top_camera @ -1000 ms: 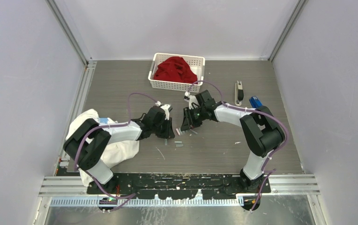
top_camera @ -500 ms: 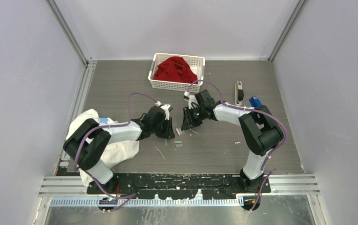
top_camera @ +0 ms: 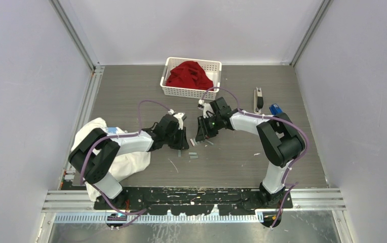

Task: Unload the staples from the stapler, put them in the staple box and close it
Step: Adjust the staple in the staple box.

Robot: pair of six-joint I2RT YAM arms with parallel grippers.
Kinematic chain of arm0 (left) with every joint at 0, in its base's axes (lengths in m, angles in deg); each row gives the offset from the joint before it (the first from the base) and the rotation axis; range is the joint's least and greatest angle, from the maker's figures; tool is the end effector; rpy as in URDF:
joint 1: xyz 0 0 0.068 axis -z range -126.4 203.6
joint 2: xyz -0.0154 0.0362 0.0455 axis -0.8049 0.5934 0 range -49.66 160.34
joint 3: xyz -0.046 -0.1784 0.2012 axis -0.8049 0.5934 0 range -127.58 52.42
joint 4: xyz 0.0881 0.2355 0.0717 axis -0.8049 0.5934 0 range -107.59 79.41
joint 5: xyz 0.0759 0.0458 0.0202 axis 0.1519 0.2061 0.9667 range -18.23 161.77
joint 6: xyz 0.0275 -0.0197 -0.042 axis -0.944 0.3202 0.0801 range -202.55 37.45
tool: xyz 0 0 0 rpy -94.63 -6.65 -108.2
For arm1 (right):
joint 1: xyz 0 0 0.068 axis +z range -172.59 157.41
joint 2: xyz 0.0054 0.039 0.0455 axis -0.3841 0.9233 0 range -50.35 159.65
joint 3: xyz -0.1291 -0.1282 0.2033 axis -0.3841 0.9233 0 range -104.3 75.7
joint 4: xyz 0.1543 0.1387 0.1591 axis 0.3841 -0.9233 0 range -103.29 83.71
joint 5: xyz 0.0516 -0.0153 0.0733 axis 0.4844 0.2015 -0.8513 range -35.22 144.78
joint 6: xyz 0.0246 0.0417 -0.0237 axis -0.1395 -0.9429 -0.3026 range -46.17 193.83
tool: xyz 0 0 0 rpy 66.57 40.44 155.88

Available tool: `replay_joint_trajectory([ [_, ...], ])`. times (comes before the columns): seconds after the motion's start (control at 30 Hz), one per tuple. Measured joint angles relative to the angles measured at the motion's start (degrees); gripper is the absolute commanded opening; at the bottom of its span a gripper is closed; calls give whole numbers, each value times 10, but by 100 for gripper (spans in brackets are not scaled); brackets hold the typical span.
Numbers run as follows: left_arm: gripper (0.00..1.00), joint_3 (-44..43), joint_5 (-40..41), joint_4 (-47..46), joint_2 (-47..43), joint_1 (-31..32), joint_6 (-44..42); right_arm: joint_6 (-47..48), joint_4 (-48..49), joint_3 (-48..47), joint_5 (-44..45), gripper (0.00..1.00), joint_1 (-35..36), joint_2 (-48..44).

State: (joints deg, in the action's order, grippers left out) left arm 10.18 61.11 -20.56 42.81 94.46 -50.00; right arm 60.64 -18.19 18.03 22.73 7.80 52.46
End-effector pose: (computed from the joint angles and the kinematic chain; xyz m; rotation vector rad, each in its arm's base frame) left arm 0.2288 -0.2066 0.1472 0.2763 2.5255 -0.7835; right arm 0.2929 0.1936 0.1522 -0.6165 2.5773 0.9943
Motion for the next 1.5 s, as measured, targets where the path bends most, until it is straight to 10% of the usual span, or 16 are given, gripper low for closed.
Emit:
replay_joint_trajectory([
  [1.5, 19, 0, 0, 0, 0, 0, 0, 4, -2, -5, -18, 31, 0, 15],
])
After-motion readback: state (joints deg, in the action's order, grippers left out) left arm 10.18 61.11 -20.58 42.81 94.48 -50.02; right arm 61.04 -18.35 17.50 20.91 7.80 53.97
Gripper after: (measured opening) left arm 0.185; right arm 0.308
